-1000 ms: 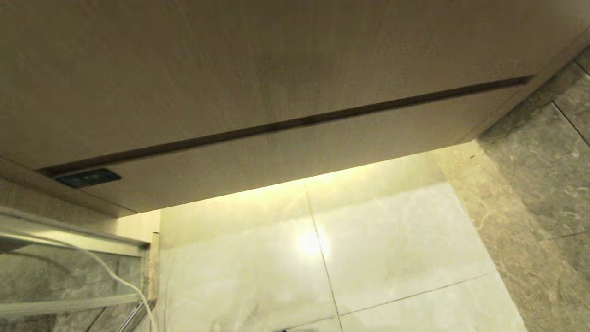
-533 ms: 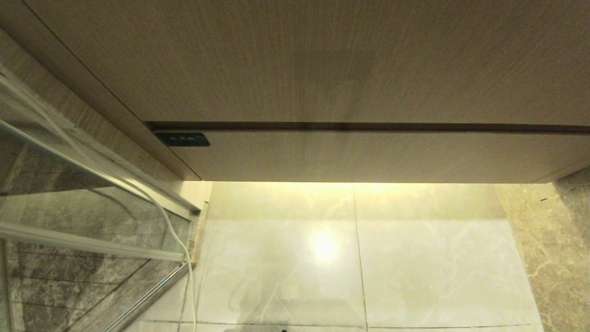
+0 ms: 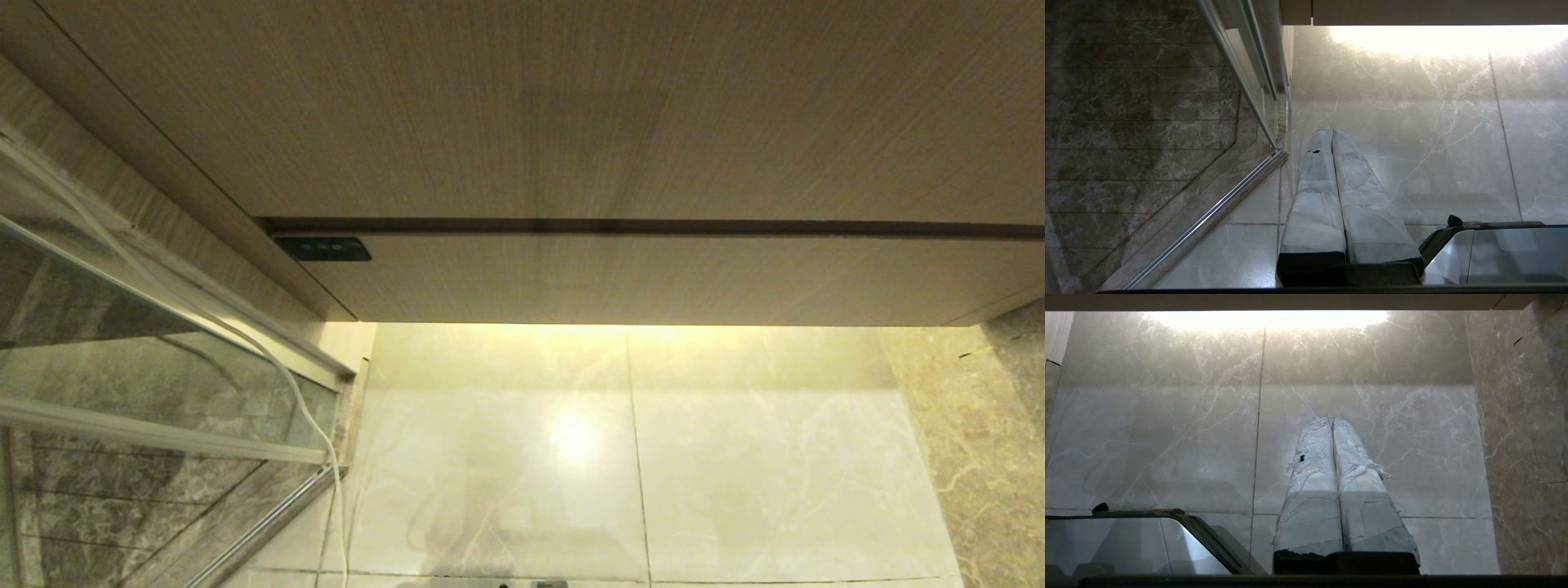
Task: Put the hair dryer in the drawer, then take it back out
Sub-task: Pull open the drawer
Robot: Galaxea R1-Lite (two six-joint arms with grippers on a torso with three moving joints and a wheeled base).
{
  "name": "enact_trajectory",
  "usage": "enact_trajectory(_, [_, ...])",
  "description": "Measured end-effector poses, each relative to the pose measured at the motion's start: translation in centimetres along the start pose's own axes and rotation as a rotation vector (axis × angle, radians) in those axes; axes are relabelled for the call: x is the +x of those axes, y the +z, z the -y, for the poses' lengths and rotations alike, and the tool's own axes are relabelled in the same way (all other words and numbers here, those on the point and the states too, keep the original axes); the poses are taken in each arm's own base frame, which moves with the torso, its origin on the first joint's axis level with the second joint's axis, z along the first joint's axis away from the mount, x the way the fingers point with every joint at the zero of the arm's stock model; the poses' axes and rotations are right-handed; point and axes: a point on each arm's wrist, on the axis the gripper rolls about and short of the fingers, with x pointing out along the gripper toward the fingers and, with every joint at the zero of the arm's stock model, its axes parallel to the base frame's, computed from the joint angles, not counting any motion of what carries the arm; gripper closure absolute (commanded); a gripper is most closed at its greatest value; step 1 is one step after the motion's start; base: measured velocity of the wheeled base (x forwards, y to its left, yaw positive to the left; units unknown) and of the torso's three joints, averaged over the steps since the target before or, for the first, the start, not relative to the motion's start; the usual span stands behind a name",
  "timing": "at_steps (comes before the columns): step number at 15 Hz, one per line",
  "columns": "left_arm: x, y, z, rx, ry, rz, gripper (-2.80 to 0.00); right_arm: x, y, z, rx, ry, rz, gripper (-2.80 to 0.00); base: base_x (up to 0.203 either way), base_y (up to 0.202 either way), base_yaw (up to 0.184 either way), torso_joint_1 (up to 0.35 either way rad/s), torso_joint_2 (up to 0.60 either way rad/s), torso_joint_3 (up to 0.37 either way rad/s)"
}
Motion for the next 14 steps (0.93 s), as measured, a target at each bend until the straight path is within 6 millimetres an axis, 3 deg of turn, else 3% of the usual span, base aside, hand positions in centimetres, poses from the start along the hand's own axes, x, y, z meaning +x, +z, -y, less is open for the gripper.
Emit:
enact_trajectory(5, [0.0, 0.0, 0.0, 0.000, 0.001, 0.000, 0.00, 0.0, 0.1, 0.0, -0.041, 0.012, 0.005, 0.00, 0.000, 0.000, 0.000, 0.000, 0.00, 0.000])
enact_trajectory(7, [0.0, 0.0, 0.0, 0.000, 0.000, 0.000, 0.00, -0.7, 2.7, 0.0, -0.047, 0.034, 0.061, 0.00, 0.000, 0.000, 0.000, 0.000, 0.00, 0.000])
enact_trajectory(8, [0.0, 0.0, 0.0, 0.000, 0.000, 0.000, 0.00, -1.3, 5.0, 0.0, -0.047, 0.042, 0.095, 0.00, 0.000, 0.000, 0.000, 0.000, 0.00, 0.000])
enact_trajectory(12, [0.0, 0.0, 0.0, 0.000, 0.000, 0.000, 0.00, -4.2, 19.6, 0.0, -0.053, 0.087, 0.196, 0.00, 0.000, 0.000, 0.000, 0.000, 0.00, 0.000])
enact_trajectory(14, [0.0, 0.0, 0.0, 0.000, 0.000, 0.000, 0.00, -3.7, 24.1, -0.1, -0.066, 0.172, 0.104, 0.00, 0.000, 0.000, 0.000, 0.000, 0.00, 0.000])
